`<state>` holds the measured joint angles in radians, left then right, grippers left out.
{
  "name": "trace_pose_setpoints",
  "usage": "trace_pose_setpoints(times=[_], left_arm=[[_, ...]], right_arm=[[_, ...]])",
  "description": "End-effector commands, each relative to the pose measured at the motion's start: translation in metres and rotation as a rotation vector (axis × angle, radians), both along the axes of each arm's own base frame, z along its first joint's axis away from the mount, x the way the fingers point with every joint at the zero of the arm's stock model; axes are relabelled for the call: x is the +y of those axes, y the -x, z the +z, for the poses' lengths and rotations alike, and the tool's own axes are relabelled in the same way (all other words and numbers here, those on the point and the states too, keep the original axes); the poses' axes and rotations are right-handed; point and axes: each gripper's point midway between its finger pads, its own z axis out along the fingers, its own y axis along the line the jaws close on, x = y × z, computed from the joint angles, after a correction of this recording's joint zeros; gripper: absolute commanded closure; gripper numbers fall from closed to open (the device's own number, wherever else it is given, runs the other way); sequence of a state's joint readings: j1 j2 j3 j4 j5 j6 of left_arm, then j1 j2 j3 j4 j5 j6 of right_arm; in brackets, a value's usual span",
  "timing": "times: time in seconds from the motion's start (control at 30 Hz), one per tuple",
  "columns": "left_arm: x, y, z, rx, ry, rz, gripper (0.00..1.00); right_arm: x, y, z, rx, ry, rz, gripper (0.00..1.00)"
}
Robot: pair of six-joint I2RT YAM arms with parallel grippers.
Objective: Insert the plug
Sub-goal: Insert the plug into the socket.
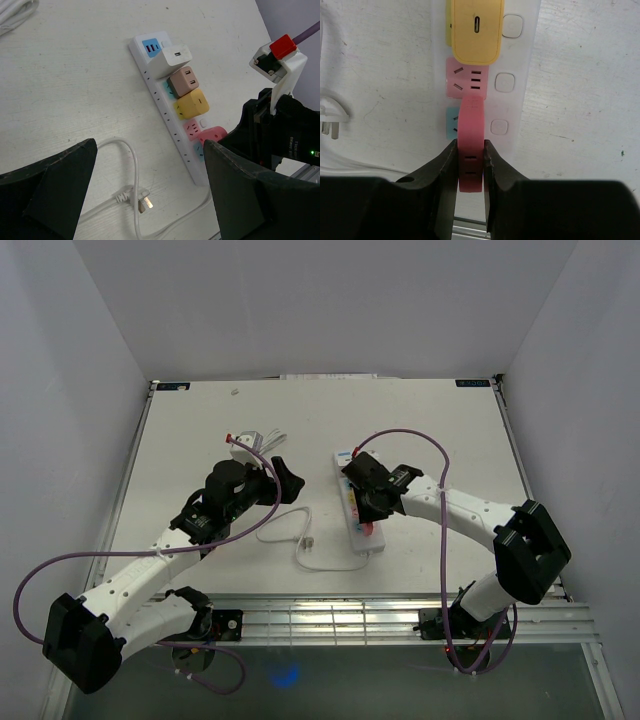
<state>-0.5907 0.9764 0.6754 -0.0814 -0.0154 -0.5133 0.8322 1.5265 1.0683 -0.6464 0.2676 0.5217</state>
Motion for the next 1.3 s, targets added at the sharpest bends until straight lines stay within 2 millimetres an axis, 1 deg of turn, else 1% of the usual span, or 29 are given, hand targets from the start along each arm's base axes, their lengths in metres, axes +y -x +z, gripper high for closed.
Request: trace_pose_setpoints(times=[0.0,0.27,0.4,0.43,0.47,0.53,0.57,0.63,0.67,0.8,0.83,1.03,1.07,1.1,1.17,1.23,1.27], left_arm=[[0.0,0.0,0.005,-0.013,0.011,-0.004,0.02],[-0.001,0.0,0.002,-0.006,0.008,-0.005,0.02],[0.0,0.001,0.002,-0.008,0.009,-0.004,0.02],[0.0,0.0,0.003,-0.01,0.01,-0.003,0.02],[0.0,0.001,0.003,-0.011,0.011,-0.004,0.02],[0.0,0.0,0.005,-0.014,0.013,-0.004,0.02],[0.0,0.001,0.005,-0.013,0.012,-0.004,0.02],[0.001,0.001,0.005,-0.012,0.011,-0.001,0.02],[0.001,0.0,0.006,-0.014,0.01,0.0,0.02],[0.002,0.001,0.008,-0.019,0.01,0.002,0.02],[0.003,0.002,0.009,-0.02,0.01,0.004,0.02],[0.005,0.002,0.012,-0.031,0.01,0.012,0.02],[0.006,0.003,0.011,-0.028,0.008,0.012,0.02],[0.006,0.002,0.011,-0.027,0.007,0.013,0.02],[0.006,0.002,0.011,-0.027,0.007,0.013,0.02],[0.005,0.003,0.011,-0.027,0.008,0.012,0.02],[0.006,0.003,0.01,-0.026,0.007,0.012,0.02]], right_arm=[[-0.028,0.023,-0.038,0.099,0.142,-0.005,0.92],[-0.036,0.025,-0.041,0.104,0.174,-0.015,0.92],[-0.034,0.024,-0.036,0.092,0.157,-0.016,0.92],[-0.033,0.023,-0.035,0.089,0.152,-0.016,0.91],[-0.031,0.022,-0.032,0.084,0.144,-0.014,0.85],[-0.026,0.018,-0.024,0.065,0.122,-0.008,0.79],[-0.025,0.016,-0.02,0.056,0.118,-0.01,0.74],[-0.02,0.01,-0.009,0.032,0.1,-0.002,0.72],[-0.019,0.009,-0.007,0.027,0.099,0.0,0.67],[-0.012,0.001,0.009,-0.003,0.076,0.0,0.6],[-0.008,-0.002,0.015,-0.012,0.056,0.006,0.54],[0.002,-0.01,0.035,-0.055,0.011,0.016,0.35],[0.003,-0.011,0.038,-0.06,0.007,0.019,0.3],[0.003,-0.012,0.04,-0.065,0.002,0.017,0.28],[0.004,-0.012,0.043,-0.072,-0.007,0.024,0.26],[0.006,-0.013,0.048,-0.088,-0.034,0.028,0.18],[0.007,-0.013,0.05,-0.097,-0.043,0.036,0.11]])
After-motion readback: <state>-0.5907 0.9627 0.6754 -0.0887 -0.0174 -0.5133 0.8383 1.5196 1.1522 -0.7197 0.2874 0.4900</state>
